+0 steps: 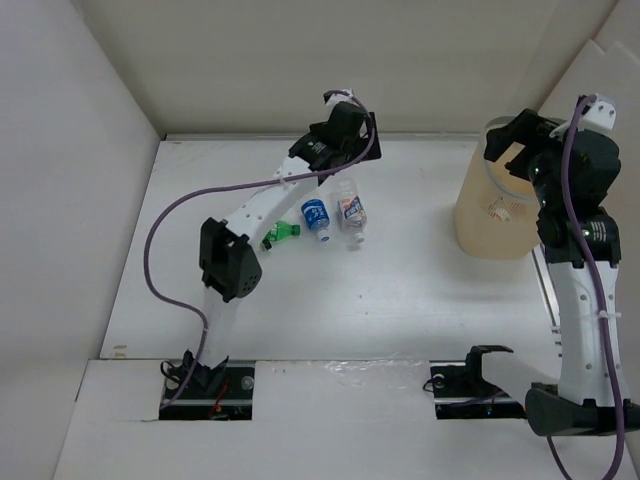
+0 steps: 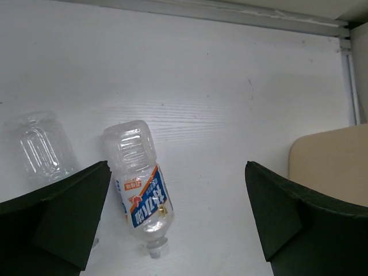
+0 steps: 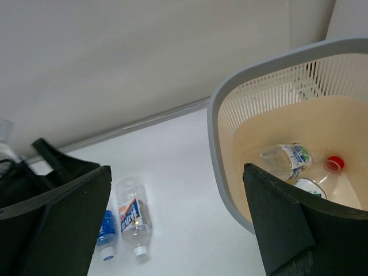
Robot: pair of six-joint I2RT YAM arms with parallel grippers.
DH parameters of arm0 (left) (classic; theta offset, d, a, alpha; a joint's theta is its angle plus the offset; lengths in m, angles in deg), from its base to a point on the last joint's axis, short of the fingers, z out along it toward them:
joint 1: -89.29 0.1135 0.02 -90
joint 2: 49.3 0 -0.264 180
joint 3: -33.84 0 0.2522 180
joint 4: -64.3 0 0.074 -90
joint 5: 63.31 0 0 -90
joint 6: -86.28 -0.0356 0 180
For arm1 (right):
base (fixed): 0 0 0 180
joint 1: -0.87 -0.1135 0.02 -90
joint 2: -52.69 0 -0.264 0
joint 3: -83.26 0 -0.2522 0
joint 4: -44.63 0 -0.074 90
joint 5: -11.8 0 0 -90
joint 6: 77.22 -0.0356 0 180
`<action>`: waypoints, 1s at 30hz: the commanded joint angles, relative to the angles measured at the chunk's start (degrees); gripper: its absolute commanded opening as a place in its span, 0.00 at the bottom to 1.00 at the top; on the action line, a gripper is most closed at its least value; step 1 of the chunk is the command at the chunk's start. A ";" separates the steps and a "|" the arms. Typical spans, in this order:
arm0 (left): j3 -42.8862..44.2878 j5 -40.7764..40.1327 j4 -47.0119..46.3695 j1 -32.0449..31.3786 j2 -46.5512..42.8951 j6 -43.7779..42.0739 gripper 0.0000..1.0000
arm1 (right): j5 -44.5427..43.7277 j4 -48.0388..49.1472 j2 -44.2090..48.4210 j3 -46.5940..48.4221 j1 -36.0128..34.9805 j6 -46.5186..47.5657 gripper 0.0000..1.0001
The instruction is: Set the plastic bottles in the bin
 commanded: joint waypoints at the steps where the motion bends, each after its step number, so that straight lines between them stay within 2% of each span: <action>1: 6.42 3.25 5.78 0.77 4.87 2.80 1.00 | 0.74 2.18 3.57 -1.68 -0.86 0.70 1.00; 4: 7.06 4.64 6.40 1.47 9.18 6.32 1.00 | 1.26 2.18 6.11 -2.30 -1.48 1.23 1.00; 10: 6.53 5.88 3.95 2.70 13.05 8.08 1.00 | 2.76 2.71 8.84 -4.14 -2.00 1.84 1.00; 18: -0.74 5.97 2.01 2.70 15.60 11.33 1.00 | 4.16 3.85 8.85 -5.29 -3.05 1.84 1.00; 23: 0.11 6.59 1.39 2.70 19.29 11.95 0.99 | 4.78 4.56 8.85 -6.43 -3.06 1.84 1.00; 26: 2.57 6.59 1.39 2.70 22.28 11.95 0.92 | 5.48 5.61 8.85 -7.58 -3.59 1.84 1.00; 27: 3.10 6.59 2.00 2.70 23.50 11.25 0.85 | 6.18 5.61 8.85 -8.19 -4.20 1.84 1.00; 28: 4.06 7.37 1.40 2.70 24.04 11.25 0.69 | 6.19 5.61 8.85 -8.19 -4.20 1.84 1.00; 30: 5.21 7.99 1.39 2.70 24.57 11.25 0.48 | 6.71 6.23 9.37 -8.80 -5.69 1.84 1.00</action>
